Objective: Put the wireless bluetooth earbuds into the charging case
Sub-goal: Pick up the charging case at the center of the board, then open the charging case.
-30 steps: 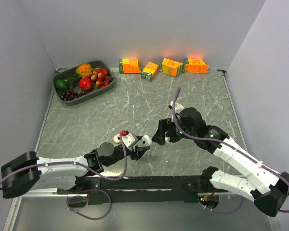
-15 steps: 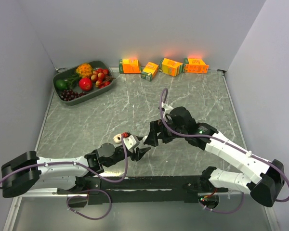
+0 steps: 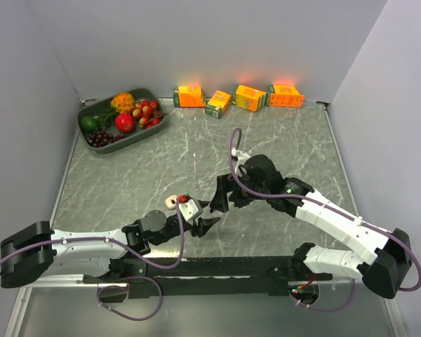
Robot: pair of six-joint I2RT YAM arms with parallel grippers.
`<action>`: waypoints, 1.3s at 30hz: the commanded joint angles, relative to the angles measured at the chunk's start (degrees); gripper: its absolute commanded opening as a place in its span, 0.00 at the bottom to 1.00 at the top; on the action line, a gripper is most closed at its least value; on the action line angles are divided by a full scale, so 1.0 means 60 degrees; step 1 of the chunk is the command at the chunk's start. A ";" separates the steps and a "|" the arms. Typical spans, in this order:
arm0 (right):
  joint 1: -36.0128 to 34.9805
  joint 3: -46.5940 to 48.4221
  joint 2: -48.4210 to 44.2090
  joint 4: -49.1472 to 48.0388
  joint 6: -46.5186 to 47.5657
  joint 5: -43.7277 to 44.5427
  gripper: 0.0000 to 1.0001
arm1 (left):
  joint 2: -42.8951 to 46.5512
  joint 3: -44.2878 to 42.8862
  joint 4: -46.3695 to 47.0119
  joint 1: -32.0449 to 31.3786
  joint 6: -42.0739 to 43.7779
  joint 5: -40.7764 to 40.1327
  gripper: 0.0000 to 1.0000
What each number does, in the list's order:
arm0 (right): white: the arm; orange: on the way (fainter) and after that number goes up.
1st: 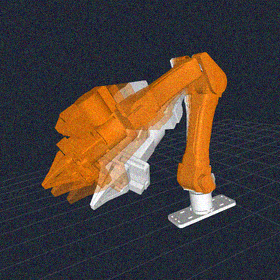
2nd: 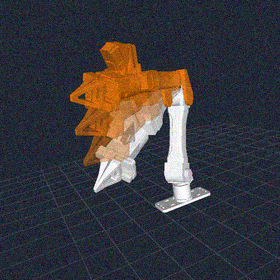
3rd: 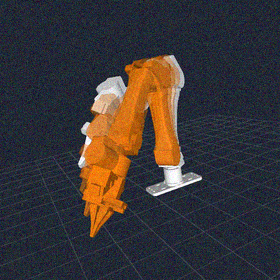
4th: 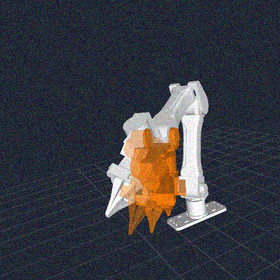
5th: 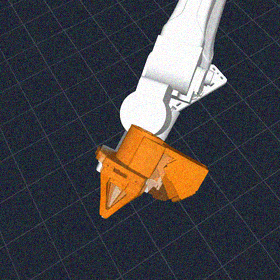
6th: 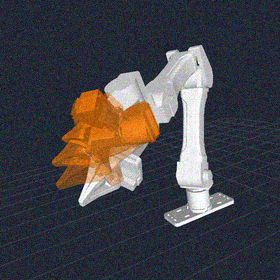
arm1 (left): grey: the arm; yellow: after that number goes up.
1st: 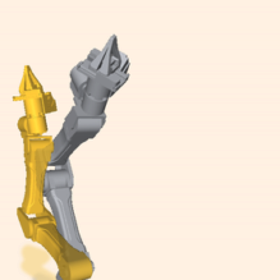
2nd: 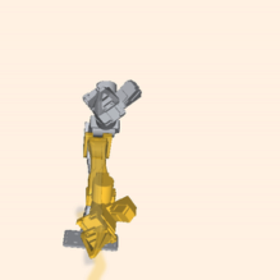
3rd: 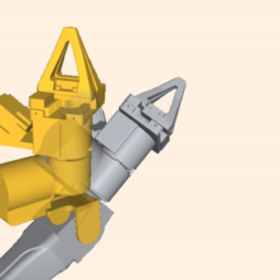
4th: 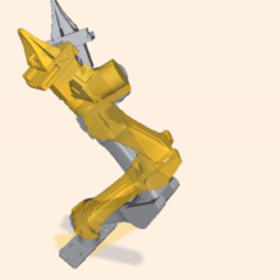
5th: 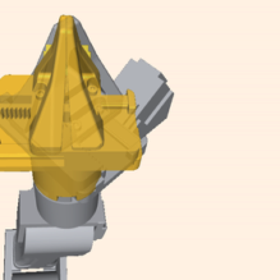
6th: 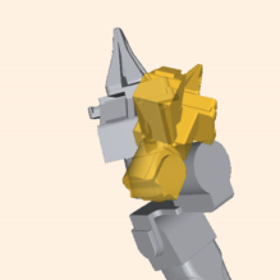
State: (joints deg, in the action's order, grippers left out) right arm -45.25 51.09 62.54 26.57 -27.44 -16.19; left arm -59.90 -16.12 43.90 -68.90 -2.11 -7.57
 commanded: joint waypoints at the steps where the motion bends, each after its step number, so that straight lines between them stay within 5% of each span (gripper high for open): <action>1: -0.0075 0.0289 -0.0082 -0.0238 -0.0099 0.0163 0.96 | 0.0286 -0.0170 0.0286 -0.0103 0.0161 -0.0144 0.01; 39: 0.0204 -0.0165 -0.0858 0.0245 -0.0085 0.0735 0.97 | 0.0681 -0.0023 0.0198 -0.0206 0.0103 -0.0569 0.01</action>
State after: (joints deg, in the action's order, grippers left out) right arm -44.77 50.30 59.20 26.81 -28.05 -13.15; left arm -57.12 -16.10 42.83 -69.95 -2.11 -9.37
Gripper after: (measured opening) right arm 0.966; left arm 0.582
